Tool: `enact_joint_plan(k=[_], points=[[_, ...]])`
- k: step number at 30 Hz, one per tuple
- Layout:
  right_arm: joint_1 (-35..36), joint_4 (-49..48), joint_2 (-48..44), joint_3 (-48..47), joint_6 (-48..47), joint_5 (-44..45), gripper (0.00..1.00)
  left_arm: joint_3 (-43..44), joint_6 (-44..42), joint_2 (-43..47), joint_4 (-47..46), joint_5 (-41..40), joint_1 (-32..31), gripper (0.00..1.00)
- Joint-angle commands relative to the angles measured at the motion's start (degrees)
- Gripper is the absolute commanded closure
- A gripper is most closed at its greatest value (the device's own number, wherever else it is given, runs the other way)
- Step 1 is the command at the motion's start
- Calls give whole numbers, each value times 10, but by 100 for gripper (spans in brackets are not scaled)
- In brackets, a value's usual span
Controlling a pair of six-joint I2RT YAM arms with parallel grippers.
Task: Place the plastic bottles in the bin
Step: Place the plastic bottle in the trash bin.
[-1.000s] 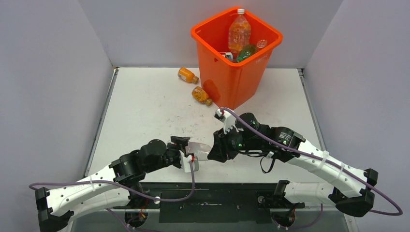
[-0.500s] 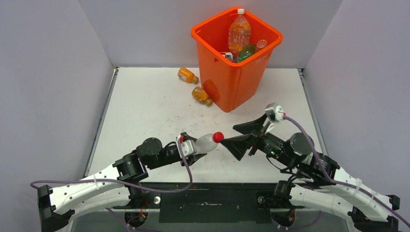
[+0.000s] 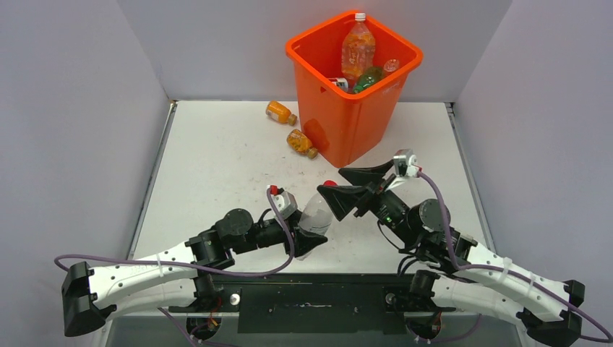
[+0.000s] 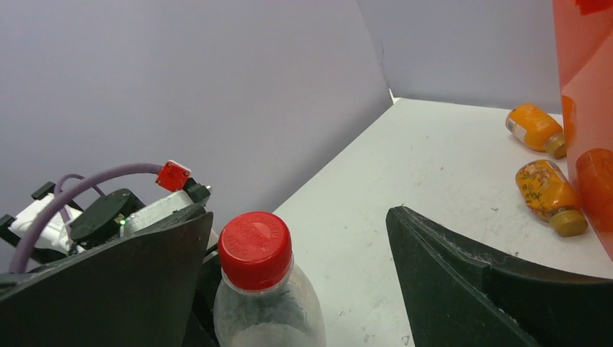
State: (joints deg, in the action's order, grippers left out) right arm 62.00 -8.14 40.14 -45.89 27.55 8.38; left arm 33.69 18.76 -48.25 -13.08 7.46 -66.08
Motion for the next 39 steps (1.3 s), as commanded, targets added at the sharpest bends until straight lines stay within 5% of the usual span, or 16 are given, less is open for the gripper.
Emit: enact_joint_plan(k=[1, 5, 11, 17, 19, 21, 22, 30, 39], points=[[8, -35, 34, -26, -8, -9, 6, 24, 23, 4, -28, -10, -4, 60], [15, -15, 51, -31, -3, -9, 12, 25, 22, 13, -25, -13, -4, 60], [19, 24, 75, -39, 12, -11, 35, 18, 13, 32, -36, -31, -5, 60], [21, 62, 116, -66, 7, -36, 75, 36, -5, 35, -8, -38, -5, 60], [22, 53, 111, -62, 4, -40, 93, 38, -13, 40, -5, -35, -6, 47], [22, 56, 105, -66, -2, -40, 95, 33, -31, 51, -8, -30, -6, 21], [22, 61, 103, -70, -6, -39, 95, 29, -41, 59, -13, -30, -6, 0], [22, 155, 74, -152, -63, 29, 95, 41, -171, 165, 42, -180, -5, 4], [21, 153, 109, -327, -228, 241, 95, 38, -376, 239, 11, -467, -5, 4]])
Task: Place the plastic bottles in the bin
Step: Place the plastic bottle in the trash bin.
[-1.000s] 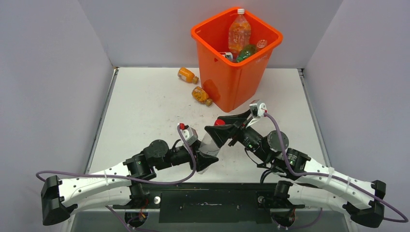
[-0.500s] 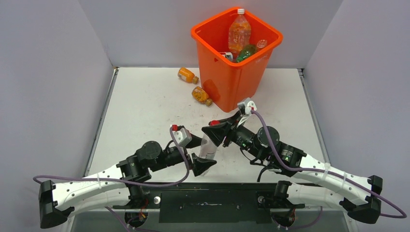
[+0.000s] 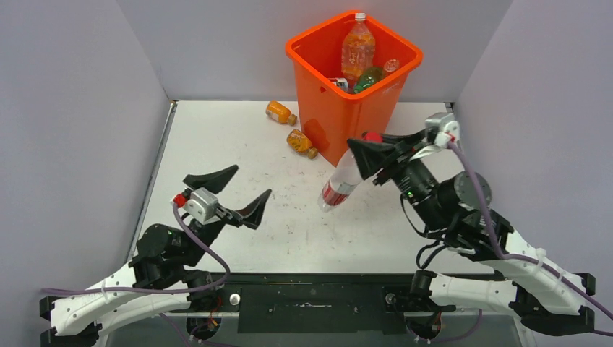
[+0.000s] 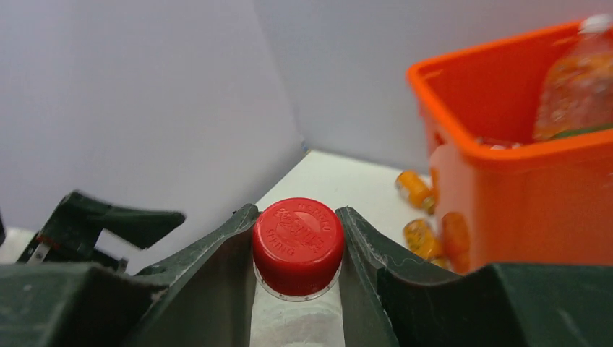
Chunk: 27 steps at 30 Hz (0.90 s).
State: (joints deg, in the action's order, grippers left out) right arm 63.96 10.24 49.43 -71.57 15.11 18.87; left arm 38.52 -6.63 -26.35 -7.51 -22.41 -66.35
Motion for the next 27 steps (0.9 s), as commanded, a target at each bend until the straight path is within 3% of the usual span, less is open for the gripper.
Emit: enact_joint_plan(k=[1, 4, 8, 12, 15, 17, 20, 22, 27], points=[[2, -46, 27, -86, -137, 165, 95, -38, -152, 26, -71, -202, -2, 4], [1, -145, 51, -109, -212, 236, 95, -102, -181, 44, -143, -288, 1, 4], [-16, -236, 109, -169, -275, 270, 95, -115, -152, 68, -120, -282, 16, 4], [-78, -265, 192, -256, -264, 223, 95, -122, -140, 81, -121, -267, 28, 4], [-172, -218, 279, -364, -201, 159, 95, -120, -122, 79, -105, -247, 40, 4], [-270, -200, 322, -418, -126, 113, 95, -118, -116, 74, -102, -241, 45, 4], [-362, -273, 354, -399, -49, 59, 95, -115, -113, 69, -93, -235, 51, 4], [-390, -353, 376, -373, -26, 31, 95, -116, -114, 67, -99, -236, 64, 4], [-433, -322, 497, -481, 26, -48, 95, -116, -93, 67, -85, -213, 89, 4]])
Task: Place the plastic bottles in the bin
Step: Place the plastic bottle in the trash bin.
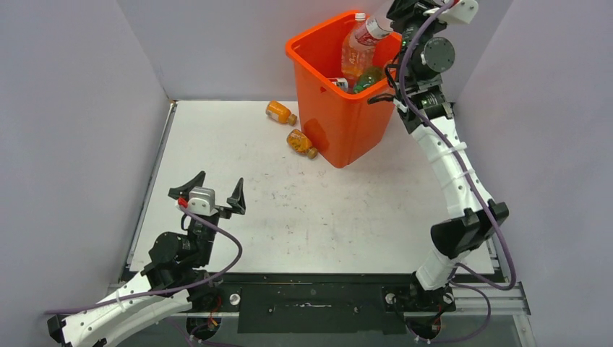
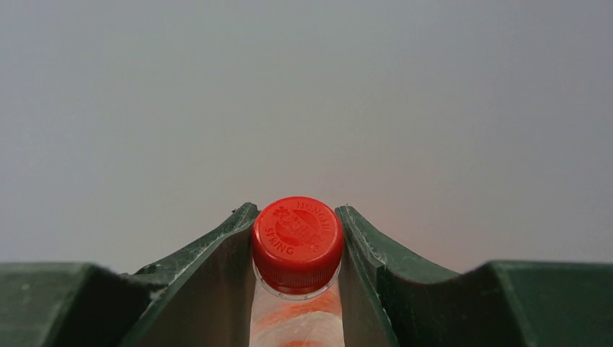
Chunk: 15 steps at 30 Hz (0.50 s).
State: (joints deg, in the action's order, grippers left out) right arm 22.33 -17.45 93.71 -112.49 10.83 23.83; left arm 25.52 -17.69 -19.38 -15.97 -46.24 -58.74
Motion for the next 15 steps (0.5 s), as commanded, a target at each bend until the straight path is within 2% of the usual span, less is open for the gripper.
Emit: enact_joint_plan(k=[1, 3, 6, 11, 15], points=[[-26, -30, 76, -99, 88, -133, 95, 14, 16, -6, 0, 27, 14, 4], [-41, -14, 119, -143, 121, -190, 95, 15, 14, -14, 2, 31, 15, 4], [-33, 13, 159, -166, 119, -211, 95, 20, 16, -26, 10, 33, 16, 4], [-15, 4, 173, -90, 85, -209, 95, 21, 17, -31, 13, 32, 18, 4], [19, 64, 206, -117, 14, -209, 95, 19, 16, -30, 12, 33, 17, 4]])
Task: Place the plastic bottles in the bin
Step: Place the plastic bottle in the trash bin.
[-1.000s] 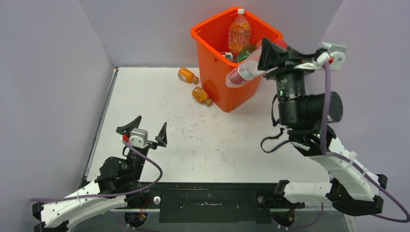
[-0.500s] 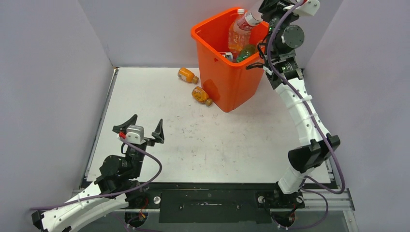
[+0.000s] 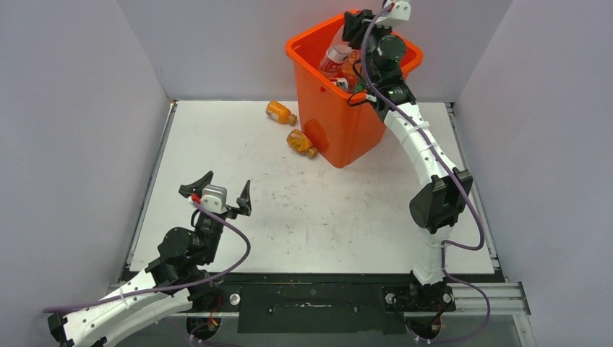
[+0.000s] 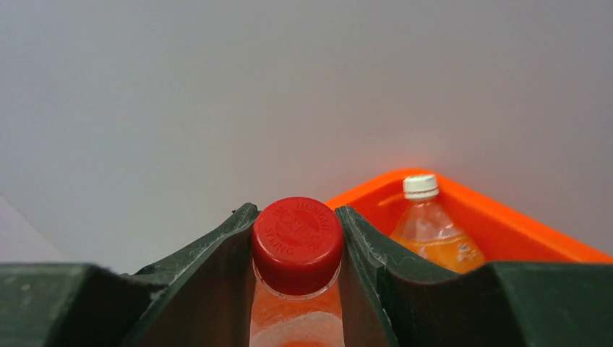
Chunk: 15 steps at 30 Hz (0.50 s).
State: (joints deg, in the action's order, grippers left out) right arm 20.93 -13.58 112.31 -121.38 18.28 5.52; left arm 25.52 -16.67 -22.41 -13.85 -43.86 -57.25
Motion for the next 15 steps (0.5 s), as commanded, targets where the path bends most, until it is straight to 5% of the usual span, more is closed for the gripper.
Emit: enact_joint_plan(k=[1, 8, 9, 12, 15], points=[[39, 47, 30, -42, -70, -26, 95, 19, 5, -1, -9, 10, 3, 4], [49, 104, 35, -36, -66, -11, 93, 22, 6, 2, -4, 12, 4, 4], [52, 108, 29, -22, -66, -7, 87, 22, 6, 3, -3, 13, 4, 4], [57, 113, 12, 8, -56, 20, 36, 22, 8, 6, -4, 14, 4, 4], [57, 99, -15, 25, -33, 38, 15, 21, 9, 6, -3, 15, 4, 4]])
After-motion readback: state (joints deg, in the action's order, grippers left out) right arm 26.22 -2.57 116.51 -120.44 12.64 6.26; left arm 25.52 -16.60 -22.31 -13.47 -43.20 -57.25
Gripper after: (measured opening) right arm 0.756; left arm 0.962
